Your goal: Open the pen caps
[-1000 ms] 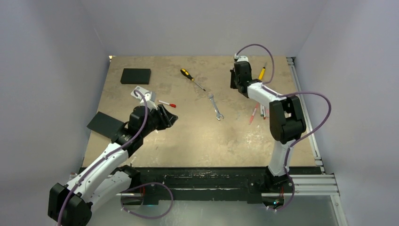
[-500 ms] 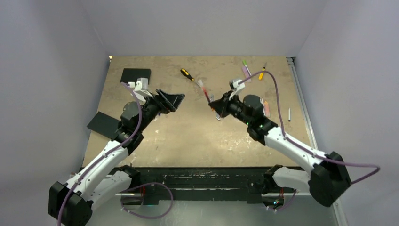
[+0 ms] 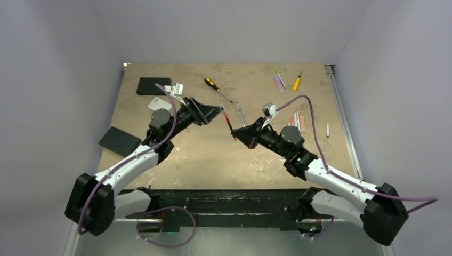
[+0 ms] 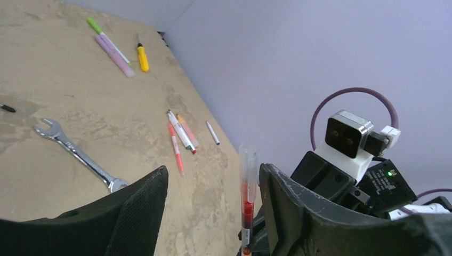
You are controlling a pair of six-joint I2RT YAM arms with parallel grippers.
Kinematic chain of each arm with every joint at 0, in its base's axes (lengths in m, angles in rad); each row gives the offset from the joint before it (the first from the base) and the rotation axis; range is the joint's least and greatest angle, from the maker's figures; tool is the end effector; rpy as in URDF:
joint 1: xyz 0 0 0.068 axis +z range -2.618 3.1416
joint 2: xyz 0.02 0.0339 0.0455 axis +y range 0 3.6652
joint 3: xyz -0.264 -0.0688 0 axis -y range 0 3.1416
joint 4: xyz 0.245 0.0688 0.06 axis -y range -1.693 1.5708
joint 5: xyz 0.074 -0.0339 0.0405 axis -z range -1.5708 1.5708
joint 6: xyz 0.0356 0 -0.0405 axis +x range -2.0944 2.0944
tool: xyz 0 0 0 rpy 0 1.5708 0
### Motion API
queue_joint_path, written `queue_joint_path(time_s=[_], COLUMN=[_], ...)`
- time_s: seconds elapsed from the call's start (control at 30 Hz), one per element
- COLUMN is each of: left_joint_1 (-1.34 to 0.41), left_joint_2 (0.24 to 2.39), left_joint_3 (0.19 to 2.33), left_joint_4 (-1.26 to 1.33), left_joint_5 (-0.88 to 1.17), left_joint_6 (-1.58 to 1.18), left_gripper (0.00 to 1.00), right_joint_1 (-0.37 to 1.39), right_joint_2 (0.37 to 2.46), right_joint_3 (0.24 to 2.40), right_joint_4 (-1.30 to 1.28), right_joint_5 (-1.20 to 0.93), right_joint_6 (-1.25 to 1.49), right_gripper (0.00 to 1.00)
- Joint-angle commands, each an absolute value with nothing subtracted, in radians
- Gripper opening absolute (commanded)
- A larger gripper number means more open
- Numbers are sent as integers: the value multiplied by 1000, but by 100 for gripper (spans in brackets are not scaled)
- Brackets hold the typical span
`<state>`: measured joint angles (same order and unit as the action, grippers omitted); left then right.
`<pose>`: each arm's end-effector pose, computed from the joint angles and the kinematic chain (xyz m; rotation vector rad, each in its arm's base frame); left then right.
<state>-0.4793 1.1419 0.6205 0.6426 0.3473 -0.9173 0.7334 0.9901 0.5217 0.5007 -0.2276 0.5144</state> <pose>0.2244 -0.1303 0.2966 -0.0379 1.6157 -1.3640 0.1651 0.1596 0.2807 -0.3734 1.6165 1.1470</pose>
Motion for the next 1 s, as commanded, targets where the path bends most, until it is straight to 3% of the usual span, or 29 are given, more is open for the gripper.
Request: queue_joint_path(time_s=[0.0,0.23,0.43,0.47,0.5,0.57,0.6,0.63,0.7,0.87,0.97], left_joint_1=[-491,-512,-521,-521,-522,-521,-521,-522,-522,-521,-522], left_joint_2=[1166,1199,1200,1200,1198,1194,1193,1192,1190,1176,1171], left_joint_3=[681,698,706,708,711,715,718,719,722,724,728], left_joint_4=[784,788,782,778,771,752,747,746,746,747,747], left_joint_5=[438,481,490,490,492,496,502,511,530,559,569], left_joint_6=[-963,-968,-964,-961,-960,-957,-959,-963,-973,-987,-992], left_gripper=[60,46,3,0,0,0,0,0,0,0,0], right_joint_1=[750,756,761,761,761,760,761,760,760,760,761], right_joint_2=[988,1004,1005,1003,1004,1011,1014,1016,1026,1077,1103], right_joint_3=[523,534,535,538,546,585,608,627,664,747,758], right_joint_4=[592,597,585,579,565,527,508,490,454,396,411], right_joint_5=[-235,-234,-233,-234,-235,-245,-245,-243,-269,-306,-322], right_joint_6=[538,535,530,530,532,532,532,532,547,520,536], right_gripper=[0,0,0,0,3,40,50,58,62,58,41])
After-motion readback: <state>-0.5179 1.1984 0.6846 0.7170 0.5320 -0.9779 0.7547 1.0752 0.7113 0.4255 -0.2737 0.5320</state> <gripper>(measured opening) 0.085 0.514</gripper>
